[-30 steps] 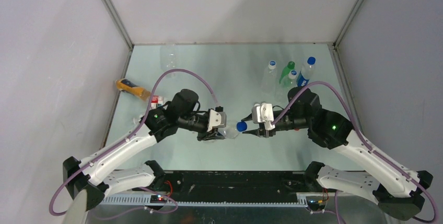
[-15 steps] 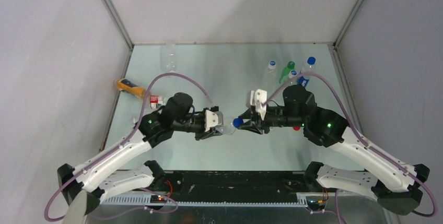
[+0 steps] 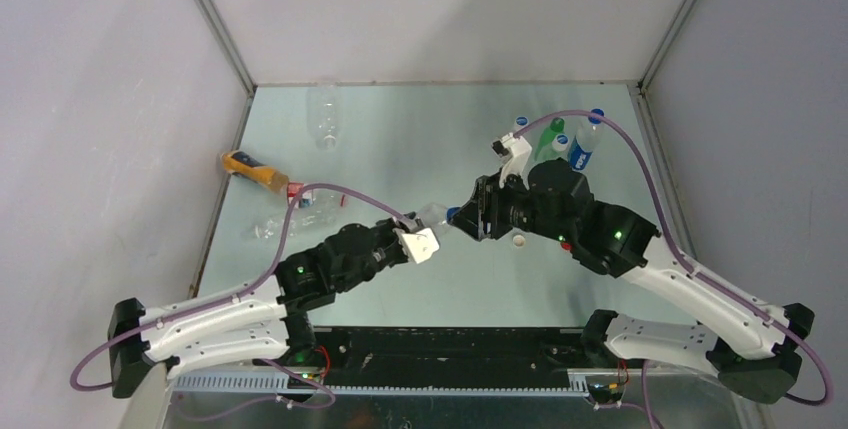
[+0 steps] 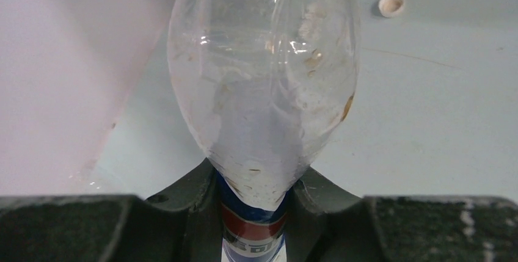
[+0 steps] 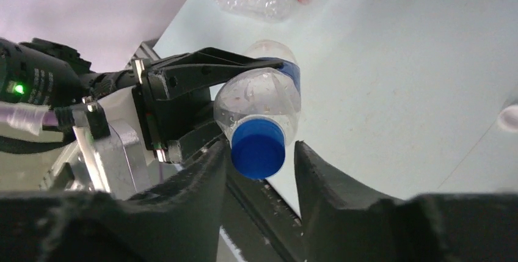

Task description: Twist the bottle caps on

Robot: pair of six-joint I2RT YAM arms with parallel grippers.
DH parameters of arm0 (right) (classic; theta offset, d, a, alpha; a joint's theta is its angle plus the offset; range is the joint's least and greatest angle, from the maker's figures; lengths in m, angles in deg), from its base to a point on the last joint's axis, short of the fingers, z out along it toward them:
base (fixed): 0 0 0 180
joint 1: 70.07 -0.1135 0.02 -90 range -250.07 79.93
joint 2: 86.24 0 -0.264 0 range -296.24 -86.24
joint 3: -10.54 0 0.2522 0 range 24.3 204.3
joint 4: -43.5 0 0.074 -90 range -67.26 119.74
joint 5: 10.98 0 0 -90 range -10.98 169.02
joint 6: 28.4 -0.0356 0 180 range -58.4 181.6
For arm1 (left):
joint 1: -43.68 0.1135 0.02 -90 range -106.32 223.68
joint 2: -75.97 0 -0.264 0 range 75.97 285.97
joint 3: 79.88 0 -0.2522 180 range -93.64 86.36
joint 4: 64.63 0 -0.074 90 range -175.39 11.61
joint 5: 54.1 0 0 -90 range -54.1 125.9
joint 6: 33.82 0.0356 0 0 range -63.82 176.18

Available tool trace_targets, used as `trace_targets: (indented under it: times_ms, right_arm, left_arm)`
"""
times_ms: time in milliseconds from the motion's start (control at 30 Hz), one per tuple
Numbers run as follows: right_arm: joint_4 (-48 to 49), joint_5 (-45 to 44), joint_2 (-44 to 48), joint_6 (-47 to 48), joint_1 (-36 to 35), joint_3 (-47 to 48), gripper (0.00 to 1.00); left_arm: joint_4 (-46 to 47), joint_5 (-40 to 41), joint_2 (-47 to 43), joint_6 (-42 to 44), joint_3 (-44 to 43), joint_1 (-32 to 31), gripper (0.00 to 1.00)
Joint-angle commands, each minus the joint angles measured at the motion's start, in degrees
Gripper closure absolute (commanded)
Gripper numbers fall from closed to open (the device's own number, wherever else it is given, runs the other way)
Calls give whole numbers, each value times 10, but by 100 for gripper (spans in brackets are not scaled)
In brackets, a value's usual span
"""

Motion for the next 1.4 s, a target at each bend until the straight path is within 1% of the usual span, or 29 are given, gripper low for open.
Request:
trace_targets:
  times_ms: [0,33,67,100,133,167,200,233,267,300,367,433,500,633,800,933,1200,1267,1333,1367]
  right_arm:
    - [70,-9,47,166,1,12,47]
    - [71,20,53,209,1,10,42]
    - [69,31,67,288,1,7,40]
    - [67,59,71,324,1,4,38]
    - [58,74,79,393,2,4,37]
    - [50,101,81,424,2,4,36]
    - [34,115,83,485,2,3,36]
    - [25,143,83,538,2,3,35]
    - [8,158,82,559,3,3,35]
    - [1,184,81,591,3,3,35]
    - [-14,212,79,625,3,3,35]
    - [-22,231,76,642,3,3,35]
    - [-26,243,75,655,3,3,36]
    - [-40,263,72,665,3,4,39]
    - [-42,276,69,667,3,3,47]
    - [-39,281,68,667,4,4,51]
    - [-42,291,55,670,3,3,55]
    - [-45,290,53,668,3,4,58]
    - [-42,288,52,660,4,3,65]
    - [-38,288,52,656,4,4,72]
  left_arm:
    - [-23,-21,-2,2,-38,36,84]
    - [-41,-81,-2,-4,-45,63,84]
    - [-70,-116,-2,-9,-57,76,84]
    - [-86,-188,0,-8,-64,98,83]
    - [-114,-222,1,-7,-77,109,83]
    - [-126,-281,5,-6,-84,126,83]
    - [-148,-308,8,-2,-97,134,83]
    - [-158,-359,15,-1,-103,146,83]
    - [-178,-380,19,1,-117,152,83]
    - [-187,-420,30,2,-130,161,83]
    - [-216,-465,50,4,-152,167,83]
    - [-236,-493,67,7,-168,169,83]
    - [-243,-509,78,7,-175,170,83]
    - [-235,-516,81,3,-178,170,83]
    - [-233,-531,91,2,-184,169,83]
    - [-234,-543,99,3,-190,170,84]
    - [-233,-551,105,5,-199,170,83]
    - [-230,-551,103,5,-199,169,83]
    - [-228,-550,103,5,-197,169,83]
    - [-225,-544,105,4,-197,170,83]
